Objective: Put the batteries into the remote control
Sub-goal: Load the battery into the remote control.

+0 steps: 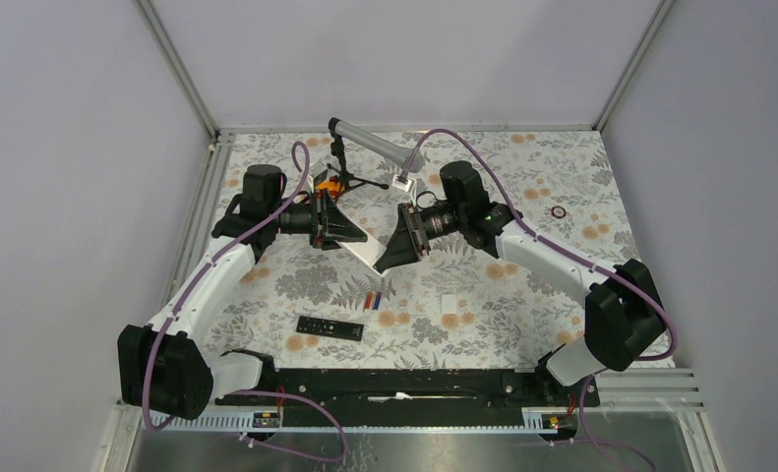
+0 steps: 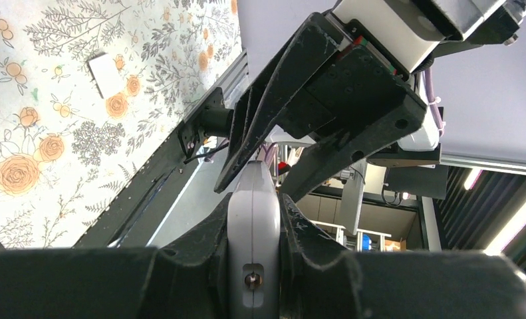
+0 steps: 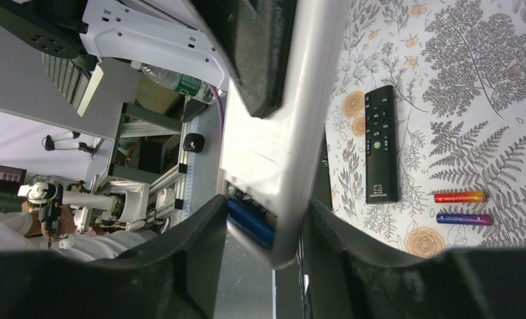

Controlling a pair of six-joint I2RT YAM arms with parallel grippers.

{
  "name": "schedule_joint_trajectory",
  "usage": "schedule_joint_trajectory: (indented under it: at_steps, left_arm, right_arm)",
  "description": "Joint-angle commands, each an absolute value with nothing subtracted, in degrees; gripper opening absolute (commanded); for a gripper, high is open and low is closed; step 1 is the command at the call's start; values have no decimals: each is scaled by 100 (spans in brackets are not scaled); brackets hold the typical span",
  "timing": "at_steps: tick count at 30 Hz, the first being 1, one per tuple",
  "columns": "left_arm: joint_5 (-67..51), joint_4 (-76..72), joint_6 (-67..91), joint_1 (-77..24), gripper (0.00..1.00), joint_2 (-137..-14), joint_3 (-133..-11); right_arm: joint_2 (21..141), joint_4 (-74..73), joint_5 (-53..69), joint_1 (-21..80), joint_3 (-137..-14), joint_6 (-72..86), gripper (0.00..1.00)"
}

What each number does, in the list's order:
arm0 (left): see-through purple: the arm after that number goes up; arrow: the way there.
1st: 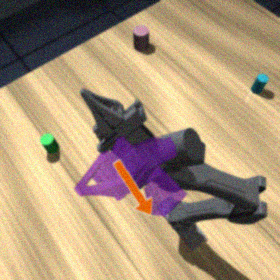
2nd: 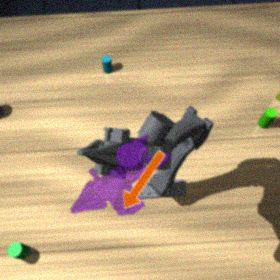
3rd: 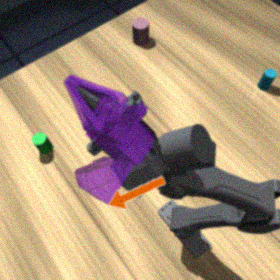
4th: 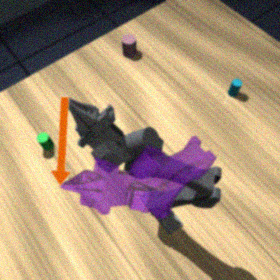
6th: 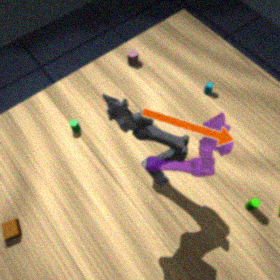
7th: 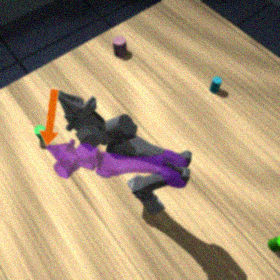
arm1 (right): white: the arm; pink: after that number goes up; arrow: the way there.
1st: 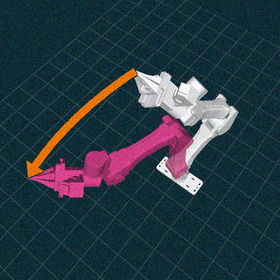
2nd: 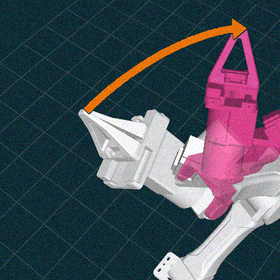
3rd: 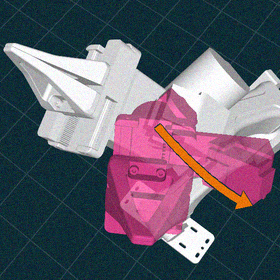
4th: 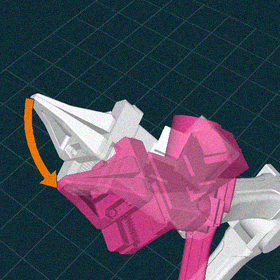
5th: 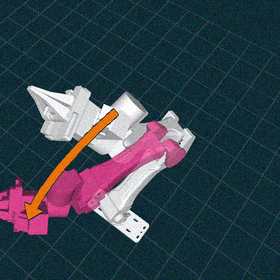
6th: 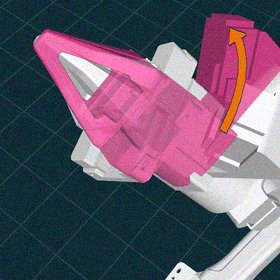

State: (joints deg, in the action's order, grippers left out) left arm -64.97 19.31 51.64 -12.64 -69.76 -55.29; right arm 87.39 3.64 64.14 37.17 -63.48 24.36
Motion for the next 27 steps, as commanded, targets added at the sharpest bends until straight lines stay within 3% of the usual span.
schedule_joint_trajectory:
  at_steps: [1, 4, 10, 13, 16, 21, 27]
  left_arm:
    - [-6770, 1716, 5357, -1257, 0, -6768, -5846]
    - [-6809, 1712, 5362, -1257, 0, -6768, -5840]
    - [-6846, 1720, 5295, -1257, 0, -6751, -5820]
    - [-6831, 1749, 5041, -1241, 0, -6737, -5791]
    - [-6802, 1695, 4827, -1177, 0, -6739, -5712]
    - [-6461, 1564, 4260, -934, 0, -6501, -5643]
    - [-6130, 1083, 3970, -742, 0, -6162, -5546]
  right_arm:
    - [8728, 362, 6424, 3771, -6356, 2182, 45]
    - [8711, 368, 6418, 3778, -6353, 2158, 40]
    - [8717, 370, 6391, 3770, -6430, 2217, 39]
    - [8634, 474, 6328, 3749, -6449, 2315, 69]
    - [8411, 922, 5991, 3610, -6330, 2789, 85]
    - [7783, 1317, 4991, 3151, -5954, 3411, 93]
    - [7143, 66, 2920, 2944, -5706, 2490, 93]
